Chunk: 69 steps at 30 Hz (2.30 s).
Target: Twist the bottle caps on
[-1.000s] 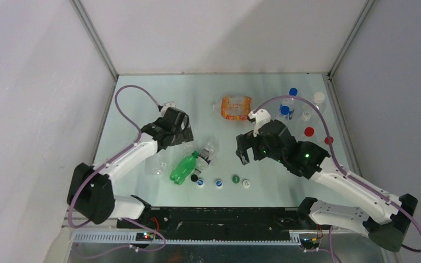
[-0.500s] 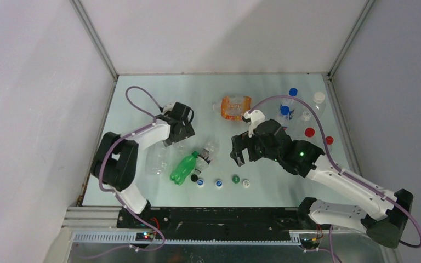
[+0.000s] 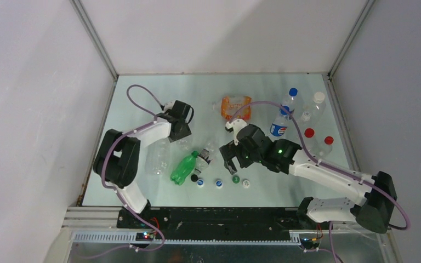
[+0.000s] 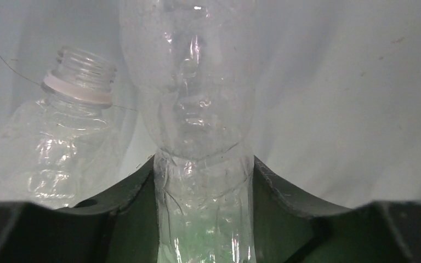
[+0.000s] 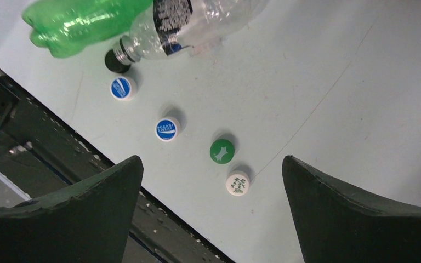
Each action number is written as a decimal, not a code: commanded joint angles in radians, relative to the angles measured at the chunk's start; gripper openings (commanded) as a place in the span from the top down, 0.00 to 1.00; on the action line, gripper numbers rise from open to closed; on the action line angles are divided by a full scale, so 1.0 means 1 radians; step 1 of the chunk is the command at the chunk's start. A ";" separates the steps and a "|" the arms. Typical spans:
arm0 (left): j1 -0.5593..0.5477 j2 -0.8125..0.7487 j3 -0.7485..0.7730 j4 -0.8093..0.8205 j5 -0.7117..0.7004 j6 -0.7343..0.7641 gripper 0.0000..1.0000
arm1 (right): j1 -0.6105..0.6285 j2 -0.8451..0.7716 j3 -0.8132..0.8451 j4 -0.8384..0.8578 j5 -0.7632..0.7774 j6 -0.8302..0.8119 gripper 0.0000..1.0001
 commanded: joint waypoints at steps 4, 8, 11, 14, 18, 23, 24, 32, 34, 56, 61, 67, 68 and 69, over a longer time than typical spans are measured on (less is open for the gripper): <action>0.008 -0.243 0.000 0.087 -0.001 0.163 0.56 | 0.062 0.114 0.075 -0.042 0.007 -0.058 0.04; 0.008 -0.397 -0.015 0.120 0.005 0.295 0.60 | 0.091 0.206 0.118 -0.072 -0.020 -0.087 0.08; 0.008 -0.511 -0.015 0.123 0.004 0.418 0.65 | 0.112 0.269 0.147 -0.086 -0.044 -0.106 0.13; 0.008 -0.617 -0.019 0.123 0.006 0.508 0.73 | 0.123 0.355 0.184 -0.104 -0.078 -0.114 0.20; 0.008 -0.756 -0.052 0.152 0.038 0.637 0.77 | 0.141 0.437 0.210 -0.110 -0.083 -0.124 0.26; 0.008 -0.908 -0.140 0.231 0.130 0.790 0.72 | 0.157 0.510 0.219 -0.099 -0.113 -0.121 0.33; 0.008 -0.944 -0.154 0.238 0.153 0.831 0.70 | 0.159 0.516 0.219 -0.091 -0.120 -0.120 0.35; 0.008 -1.139 -0.337 0.355 0.225 0.962 0.66 | 0.176 0.598 0.233 -0.060 -0.121 -0.107 0.41; 0.008 -1.167 -0.362 0.356 0.238 0.972 0.66 | 0.181 0.618 0.241 -0.058 -0.115 -0.102 0.42; 0.008 -1.215 -0.443 0.323 0.403 1.124 0.69 | 0.206 0.664 0.251 -0.043 -0.009 -0.087 0.64; 0.008 -1.196 -0.442 0.289 0.469 1.141 0.74 | 0.193 0.584 0.250 -0.044 -0.014 -0.109 0.77; 0.007 -1.144 -0.443 0.273 0.615 1.157 0.78 | 0.132 0.352 0.234 -0.044 -0.099 -0.163 0.80; 0.008 -1.138 -0.445 0.275 0.638 1.164 0.78 | 0.121 0.320 0.223 -0.040 -0.116 -0.171 0.80; 0.007 -1.126 -0.445 0.277 0.691 1.168 0.78 | 0.094 0.260 0.217 -0.029 -0.155 -0.191 0.80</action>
